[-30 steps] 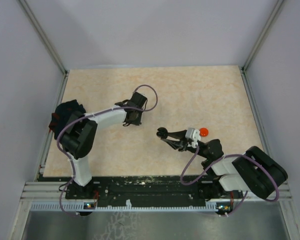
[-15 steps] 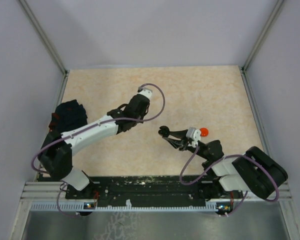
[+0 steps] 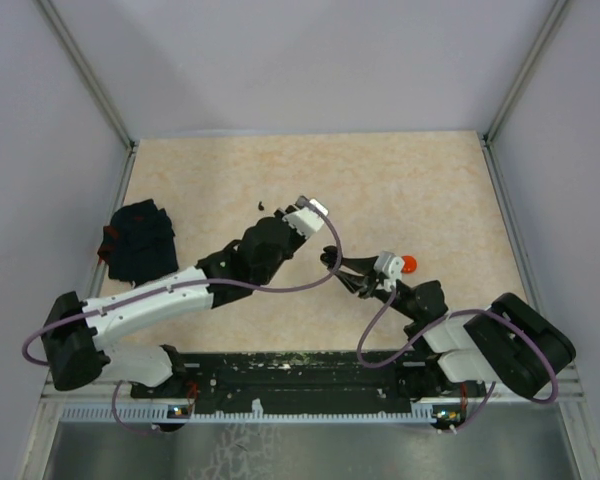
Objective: Insert the wireless bluetooth earbuds into the charging case
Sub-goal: Pick up the earbud from the center of the board.
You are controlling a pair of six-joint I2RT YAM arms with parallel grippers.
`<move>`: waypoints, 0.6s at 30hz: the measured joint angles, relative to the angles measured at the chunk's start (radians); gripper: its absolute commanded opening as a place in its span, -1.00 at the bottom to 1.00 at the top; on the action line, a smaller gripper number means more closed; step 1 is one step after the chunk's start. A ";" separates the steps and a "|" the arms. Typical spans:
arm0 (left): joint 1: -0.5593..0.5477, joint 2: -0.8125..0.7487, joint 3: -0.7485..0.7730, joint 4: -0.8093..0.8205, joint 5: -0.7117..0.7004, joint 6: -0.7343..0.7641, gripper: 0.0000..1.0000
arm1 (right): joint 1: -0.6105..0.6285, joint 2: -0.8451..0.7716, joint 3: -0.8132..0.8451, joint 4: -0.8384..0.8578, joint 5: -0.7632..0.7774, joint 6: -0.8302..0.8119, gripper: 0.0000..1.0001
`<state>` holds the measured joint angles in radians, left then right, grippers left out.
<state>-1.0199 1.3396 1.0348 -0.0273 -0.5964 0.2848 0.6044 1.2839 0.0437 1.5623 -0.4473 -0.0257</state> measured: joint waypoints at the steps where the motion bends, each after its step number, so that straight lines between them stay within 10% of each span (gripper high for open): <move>1: -0.014 -0.019 -0.028 0.037 0.007 0.027 -0.75 | 0.000 0.000 0.000 0.000 0.002 0.000 -1.00; 18: -0.048 -0.203 -0.340 0.506 0.350 0.356 -0.72 | 0.000 -0.075 -0.005 0.000 0.002 0.026 -1.00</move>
<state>-1.0676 1.1366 0.6945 0.4789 -0.2466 0.6403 0.6044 1.2091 0.0391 1.5620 -0.4458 0.0002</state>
